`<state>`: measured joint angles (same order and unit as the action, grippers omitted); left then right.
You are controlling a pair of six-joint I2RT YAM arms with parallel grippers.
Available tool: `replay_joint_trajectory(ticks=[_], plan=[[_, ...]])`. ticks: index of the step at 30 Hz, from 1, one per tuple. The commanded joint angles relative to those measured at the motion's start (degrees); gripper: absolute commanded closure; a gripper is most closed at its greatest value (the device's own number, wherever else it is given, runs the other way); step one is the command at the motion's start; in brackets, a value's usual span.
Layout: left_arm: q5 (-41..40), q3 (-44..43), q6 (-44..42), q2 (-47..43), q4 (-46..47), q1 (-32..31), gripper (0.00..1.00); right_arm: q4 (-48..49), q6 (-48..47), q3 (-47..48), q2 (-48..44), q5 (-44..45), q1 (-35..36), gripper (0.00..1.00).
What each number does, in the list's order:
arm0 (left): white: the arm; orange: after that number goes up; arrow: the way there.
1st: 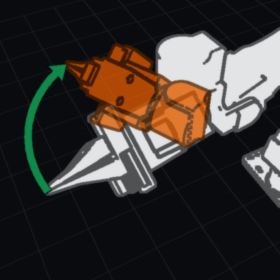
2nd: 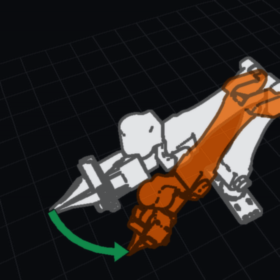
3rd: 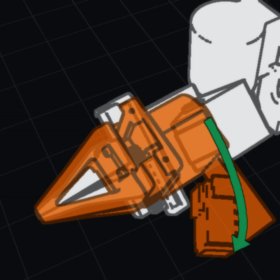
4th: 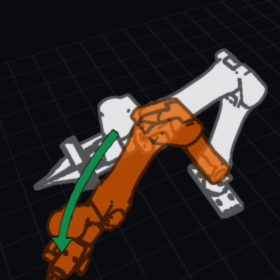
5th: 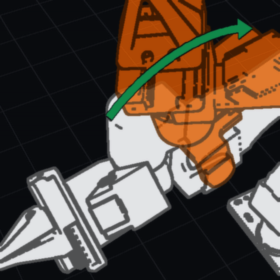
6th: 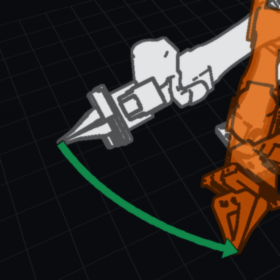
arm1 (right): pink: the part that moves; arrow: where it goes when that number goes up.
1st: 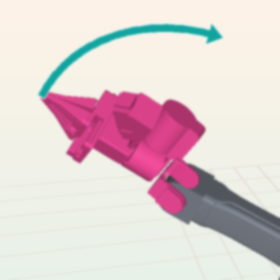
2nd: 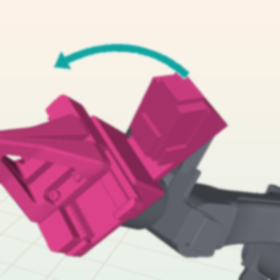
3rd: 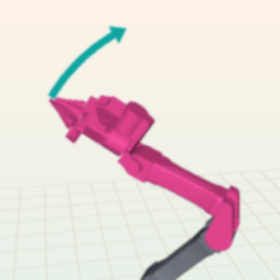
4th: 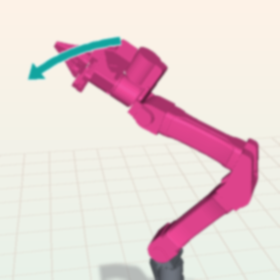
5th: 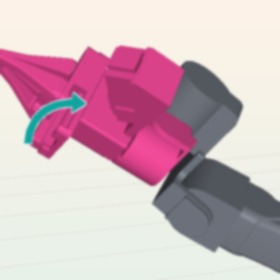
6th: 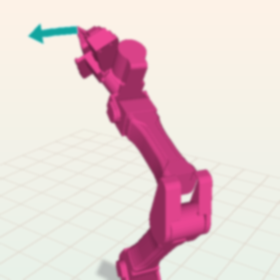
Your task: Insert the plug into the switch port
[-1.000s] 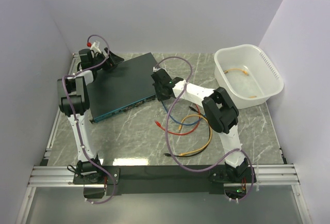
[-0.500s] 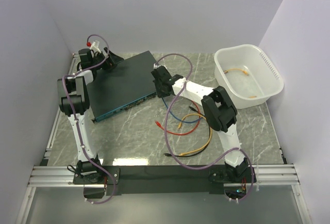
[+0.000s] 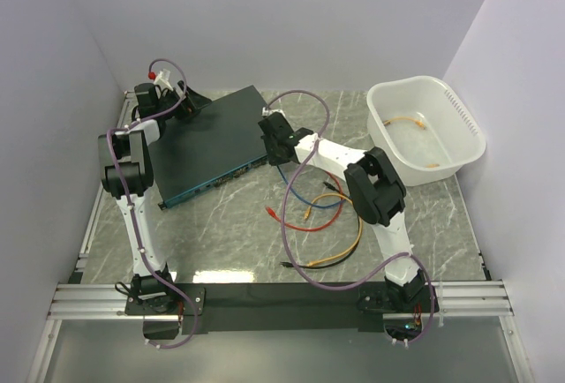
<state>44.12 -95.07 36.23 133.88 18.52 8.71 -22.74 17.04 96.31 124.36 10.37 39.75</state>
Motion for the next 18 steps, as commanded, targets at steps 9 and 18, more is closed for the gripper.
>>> replay_joint_trajectory(ticks=[9,18], plan=[[0.62,-0.91,-0.19,2.52,-4.64,-0.18,0.13,21.24,-2.62,0.46,-4.03,3.26,0.68,1.0],[0.71,-0.91,-0.19,2.52,-4.72,-0.27,0.13,31.17,-5.43,-7.36,-8.34,3.52,1.47,1.0]])
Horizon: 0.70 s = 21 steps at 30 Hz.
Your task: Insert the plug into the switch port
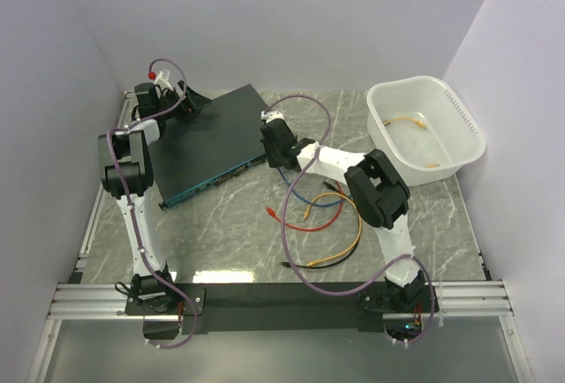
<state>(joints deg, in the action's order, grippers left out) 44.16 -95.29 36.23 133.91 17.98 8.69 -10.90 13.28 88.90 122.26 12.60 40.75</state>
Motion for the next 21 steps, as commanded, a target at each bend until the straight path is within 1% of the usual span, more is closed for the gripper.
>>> replay_joint_trajectory(ticks=[1,6,13,21], plan=[[0.66,-0.78,-0.28,2.5,-4.09,-0.25,0.13,20.03,-2.02,-1.0,-6.68,0.85,0.47,1.0],[0.84,-0.87,-0.19,2.67,-4.18,-0.25,0.13,24.6,-4.31,-4.79,-8.96,-0.38,0.65,1.0],[1.28,-1.13,-0.37,2.85,-4.27,-0.25,0.13,25.13,-6.16,-4.79,-7.91,-1.26,-0.32,1.0],[1.98,-2.27,-0.89,3.55,-5.32,-0.34,0.13,25.57,-5.9,-4.26,-6.68,-2.93,-3.92,1.0]])
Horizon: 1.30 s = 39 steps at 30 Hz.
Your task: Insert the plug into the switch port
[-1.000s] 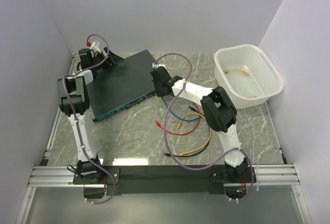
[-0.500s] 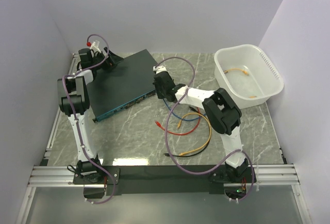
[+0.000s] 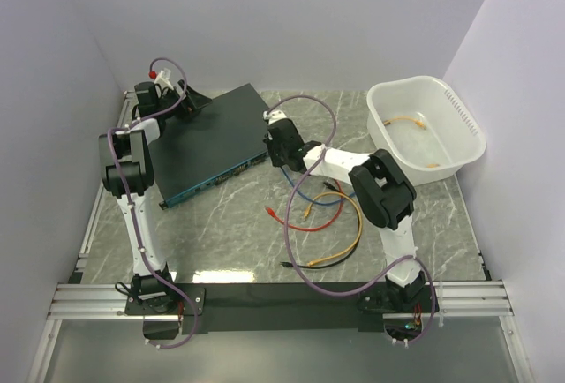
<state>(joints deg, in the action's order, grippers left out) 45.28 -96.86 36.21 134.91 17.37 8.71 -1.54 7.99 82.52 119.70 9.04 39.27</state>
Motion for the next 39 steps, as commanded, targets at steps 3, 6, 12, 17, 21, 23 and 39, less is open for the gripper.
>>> replay_joint_trajectory(ticks=[3,6,12,17,21,23,39], plan=[[0.87,-0.96,-0.96,2.64,-4.97,-0.36,0.13,17.01,-0.52,1.51,-4.21,0.54,-3.31,1.0],[0.87,-1.31,-1.05,2.9,-5.41,-0.36,0.13,18.15,-0.61,0.45,-4.82,0.37,-3.93,1.0],[1.3,-2.89,-1.84,3.69,-6.9,-0.54,0.13,17.98,-1.22,1.41,-4.48,0.46,-4.64,1.0],[1.74,-6.4,-3.33,5.44,-11.38,-0.89,0.12,17.1,-1.13,2.91,-2.9,-0.16,-4.81,1.0],[3.58,-11.67,-5.0,8.25,-15.86,-1.42,0.11,16.83,-1.83,4.84,-1.14,-2.53,-4.81,1.0],[3.68,-13.7,-4.92,9.4,-17.18,-1.33,0.11,16.31,-1.92,5.89,-0.43,-4.2,-4.81,1.0],[-7.57,-21.87,4.04,11.87,-12.27,-1.33,0.1,9.45,-2.72,10.47,2.82,-10.08,-5.34,1.0]])
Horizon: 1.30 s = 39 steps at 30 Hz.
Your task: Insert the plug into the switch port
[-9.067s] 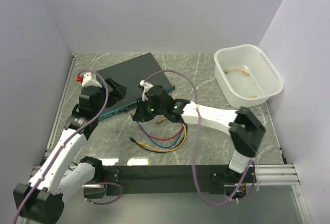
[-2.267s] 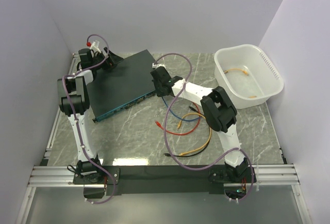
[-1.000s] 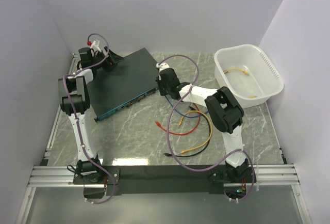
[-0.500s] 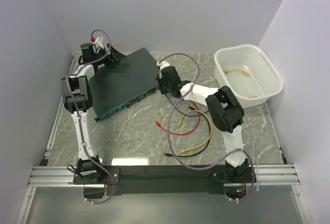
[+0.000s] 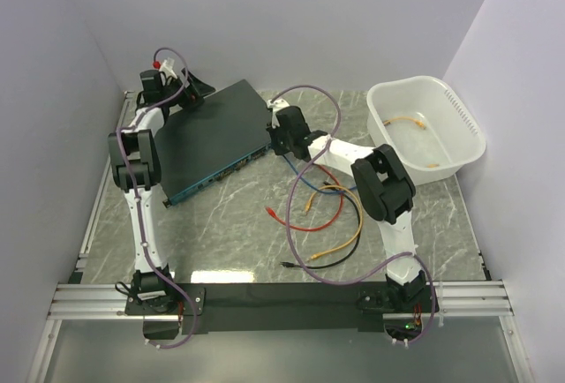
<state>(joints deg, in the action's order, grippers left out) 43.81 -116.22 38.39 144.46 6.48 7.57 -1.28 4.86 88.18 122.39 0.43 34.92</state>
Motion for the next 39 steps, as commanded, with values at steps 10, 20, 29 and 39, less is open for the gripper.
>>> replay_joint_trajectory(ticks=[10,20,29,39], plan=[[-11.99,-9.09,1.86,3.62,-1.19,0.51,0.08,5.24,1.29,4.8,-1.28,-3.77,-1.08,1.0],[2.84,-20.96,-0.76,11.54,-9.11,-1.24,0.06,-0.11,2.25,8.93,1.71,-5.96,-1.08,1.0],[10.23,-19.48,-4.81,12.15,-13.33,-5.63,0.07,1.19,4.63,3.24,-1.27,-8.34,0.85,1.0],[15.95,-10.79,-9.38,6.54,-12.9,-11.17,0.11,6.28,9.55,-14.07,-12.08,-5.18,2.61,1.0]])
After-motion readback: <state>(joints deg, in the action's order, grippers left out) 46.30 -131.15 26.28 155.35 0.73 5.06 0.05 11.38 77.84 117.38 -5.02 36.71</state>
